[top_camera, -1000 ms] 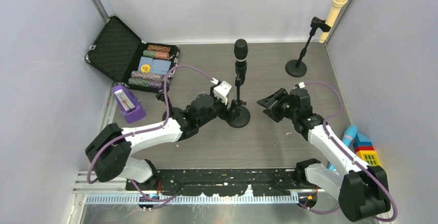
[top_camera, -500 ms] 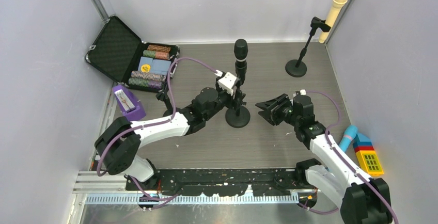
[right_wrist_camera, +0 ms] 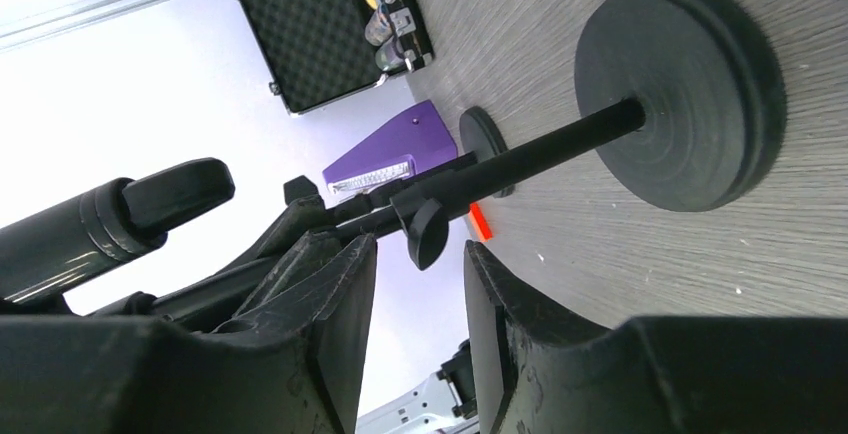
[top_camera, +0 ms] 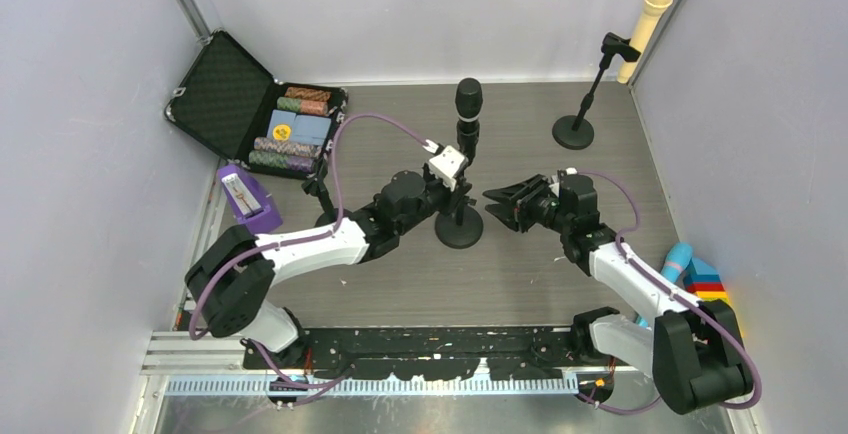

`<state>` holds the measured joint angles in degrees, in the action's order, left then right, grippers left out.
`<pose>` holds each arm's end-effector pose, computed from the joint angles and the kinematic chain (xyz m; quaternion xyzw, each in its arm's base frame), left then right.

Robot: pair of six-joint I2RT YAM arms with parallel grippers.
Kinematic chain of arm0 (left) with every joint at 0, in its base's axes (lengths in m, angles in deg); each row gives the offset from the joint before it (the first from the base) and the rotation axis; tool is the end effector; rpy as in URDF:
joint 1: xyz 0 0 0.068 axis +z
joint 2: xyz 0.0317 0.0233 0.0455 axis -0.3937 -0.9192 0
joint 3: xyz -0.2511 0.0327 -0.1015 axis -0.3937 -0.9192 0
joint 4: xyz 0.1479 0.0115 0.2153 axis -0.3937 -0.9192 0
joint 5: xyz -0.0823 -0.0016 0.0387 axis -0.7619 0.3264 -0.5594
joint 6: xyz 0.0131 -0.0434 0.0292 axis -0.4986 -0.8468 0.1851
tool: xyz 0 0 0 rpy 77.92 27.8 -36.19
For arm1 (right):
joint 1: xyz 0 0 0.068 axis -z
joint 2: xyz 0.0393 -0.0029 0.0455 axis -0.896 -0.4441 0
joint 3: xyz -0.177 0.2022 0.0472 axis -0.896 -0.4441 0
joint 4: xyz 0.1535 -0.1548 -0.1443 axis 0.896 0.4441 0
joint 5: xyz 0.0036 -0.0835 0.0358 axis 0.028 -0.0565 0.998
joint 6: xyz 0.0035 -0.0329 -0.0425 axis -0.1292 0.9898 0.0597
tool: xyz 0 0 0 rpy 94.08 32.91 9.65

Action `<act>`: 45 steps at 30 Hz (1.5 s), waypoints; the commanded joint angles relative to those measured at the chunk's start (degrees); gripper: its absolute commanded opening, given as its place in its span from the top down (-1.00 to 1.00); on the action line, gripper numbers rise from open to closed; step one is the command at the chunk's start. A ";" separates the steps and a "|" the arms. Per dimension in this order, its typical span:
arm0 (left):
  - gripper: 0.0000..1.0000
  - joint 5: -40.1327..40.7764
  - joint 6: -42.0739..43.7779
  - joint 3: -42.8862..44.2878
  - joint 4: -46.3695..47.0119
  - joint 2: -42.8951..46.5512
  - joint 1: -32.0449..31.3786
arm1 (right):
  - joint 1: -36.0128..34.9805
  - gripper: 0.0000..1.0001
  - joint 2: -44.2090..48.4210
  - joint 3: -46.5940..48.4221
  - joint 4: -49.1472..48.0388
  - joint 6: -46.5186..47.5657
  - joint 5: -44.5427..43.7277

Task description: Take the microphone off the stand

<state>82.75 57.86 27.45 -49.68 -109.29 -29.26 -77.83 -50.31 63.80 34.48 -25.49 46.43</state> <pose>0.2131 -0.2714 0.2633 0.2713 0.7010 -0.2848 0.5949 0.2104 0.0703 0.2076 0.3602 0.7449 0.5271 0.1936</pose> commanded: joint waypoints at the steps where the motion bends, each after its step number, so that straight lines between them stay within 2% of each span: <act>1: 0.87 -0.32 2.09 0.83 -4.22 4.96 -0.38 | -1.64 0.13 -1.37 2.57 -6.82 -3.63 2.99; 8: 1.00 1.67 1.28 1.03 -13.44 10.28 -1.68 | -5.87 0.16 -2.09 2.86 -7.71 -5.41 1.51; 13: 1.00 4.48 -1.27 -0.14 -17.82 13.07 -2.76 | -8.66 0.16 -2.99 1.63 -8.21 -6.84 0.29; 25: 1.00 10.84 -4.80 -10.65 -13.07 19.28 -5.99 | -14.34 0.17 -4.03 -0.31 -9.17 -10.87 -2.09; 40: 1.00 11.16 -4.32 -9.94 -14.82 18.68 -6.48 | -17.34 0.16 -8.43 -1.68 -12.52 -14.48 -3.94; 45: 1.00 10.97 -4.59 -9.90 -14.51 18.13 -6.45 | -18.01 0.25 -10.85 -2.18 -19.34 -17.63 -3.82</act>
<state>93.39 53.91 17.55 -63.65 -90.95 -35.31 -95.25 -59.73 61.60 23.16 -39.98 42.99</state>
